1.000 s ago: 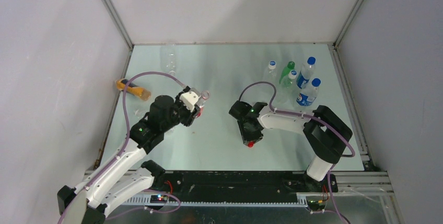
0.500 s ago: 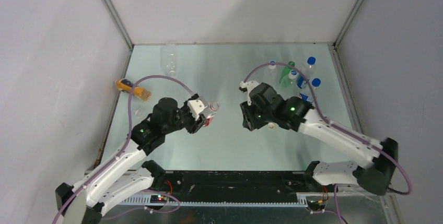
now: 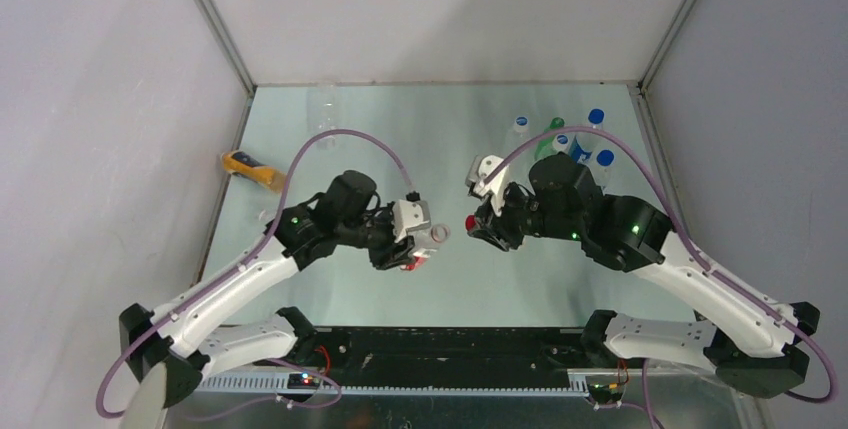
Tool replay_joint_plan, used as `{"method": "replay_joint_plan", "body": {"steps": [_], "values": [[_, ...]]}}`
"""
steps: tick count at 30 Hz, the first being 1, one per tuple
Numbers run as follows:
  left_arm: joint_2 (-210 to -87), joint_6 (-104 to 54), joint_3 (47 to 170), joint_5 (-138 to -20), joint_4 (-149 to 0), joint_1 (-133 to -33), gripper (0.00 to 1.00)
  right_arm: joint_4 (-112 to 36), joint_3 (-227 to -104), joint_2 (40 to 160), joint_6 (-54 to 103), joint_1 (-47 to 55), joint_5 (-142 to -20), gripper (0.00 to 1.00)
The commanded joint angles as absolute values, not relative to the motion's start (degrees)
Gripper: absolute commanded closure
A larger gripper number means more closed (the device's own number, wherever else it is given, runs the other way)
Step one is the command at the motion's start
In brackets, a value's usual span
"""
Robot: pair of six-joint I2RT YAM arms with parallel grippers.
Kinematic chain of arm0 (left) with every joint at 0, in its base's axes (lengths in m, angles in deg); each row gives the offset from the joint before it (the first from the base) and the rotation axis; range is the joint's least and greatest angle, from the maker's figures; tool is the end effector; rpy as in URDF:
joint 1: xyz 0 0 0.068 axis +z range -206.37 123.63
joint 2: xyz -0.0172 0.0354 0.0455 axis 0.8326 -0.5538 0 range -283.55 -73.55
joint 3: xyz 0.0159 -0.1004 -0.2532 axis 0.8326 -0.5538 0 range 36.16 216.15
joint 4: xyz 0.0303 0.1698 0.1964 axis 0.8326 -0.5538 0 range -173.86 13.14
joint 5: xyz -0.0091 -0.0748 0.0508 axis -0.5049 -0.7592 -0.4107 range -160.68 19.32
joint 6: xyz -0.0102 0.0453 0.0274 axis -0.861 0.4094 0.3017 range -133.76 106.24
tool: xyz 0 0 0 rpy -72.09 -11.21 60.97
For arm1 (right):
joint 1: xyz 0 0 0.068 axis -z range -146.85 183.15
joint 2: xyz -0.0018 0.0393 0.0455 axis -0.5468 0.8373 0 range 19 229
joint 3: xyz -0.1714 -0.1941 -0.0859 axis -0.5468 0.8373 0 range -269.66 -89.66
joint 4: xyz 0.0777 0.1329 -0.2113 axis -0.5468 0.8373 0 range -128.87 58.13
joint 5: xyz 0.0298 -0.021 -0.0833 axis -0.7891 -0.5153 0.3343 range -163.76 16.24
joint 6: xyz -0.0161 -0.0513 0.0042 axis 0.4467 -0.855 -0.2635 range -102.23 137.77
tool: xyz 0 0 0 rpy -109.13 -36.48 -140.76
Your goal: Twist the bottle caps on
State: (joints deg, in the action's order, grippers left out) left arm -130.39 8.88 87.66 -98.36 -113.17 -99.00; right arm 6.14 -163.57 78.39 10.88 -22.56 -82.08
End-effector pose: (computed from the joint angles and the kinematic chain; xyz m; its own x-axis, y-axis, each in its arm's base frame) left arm 0.1388 -0.1502 0.3014 -0.1222 0.5757 -0.8084 0.9774 0.2112 0.0026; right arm 0.1095 0.1696 0.4048 -0.1773 -0.4707 -0.8643 -0.9156 0.4010 -0.0305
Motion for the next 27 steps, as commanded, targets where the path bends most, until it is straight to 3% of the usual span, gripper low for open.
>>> {"method": "replay_joint_plan", "body": {"steps": [1,10,27], "values": [[-132.92,12.01,92.24,-100.21,-120.14,-102.06,0.6,2.6,-166.98,78.14,-0.84,-25.3,-85.27,0.88],[-134.45,13.33,95.81,-99.64,-123.62,-104.16,0.6,6.88,-168.08,81.23,-11.52,-30.51,-88.74,0.88],[-134.04,13.04,97.24,-101.41,-125.34,-106.34,0.61,11.05,-168.41,85.07,-19.36,-37.48,-83.44,0.87]]}}
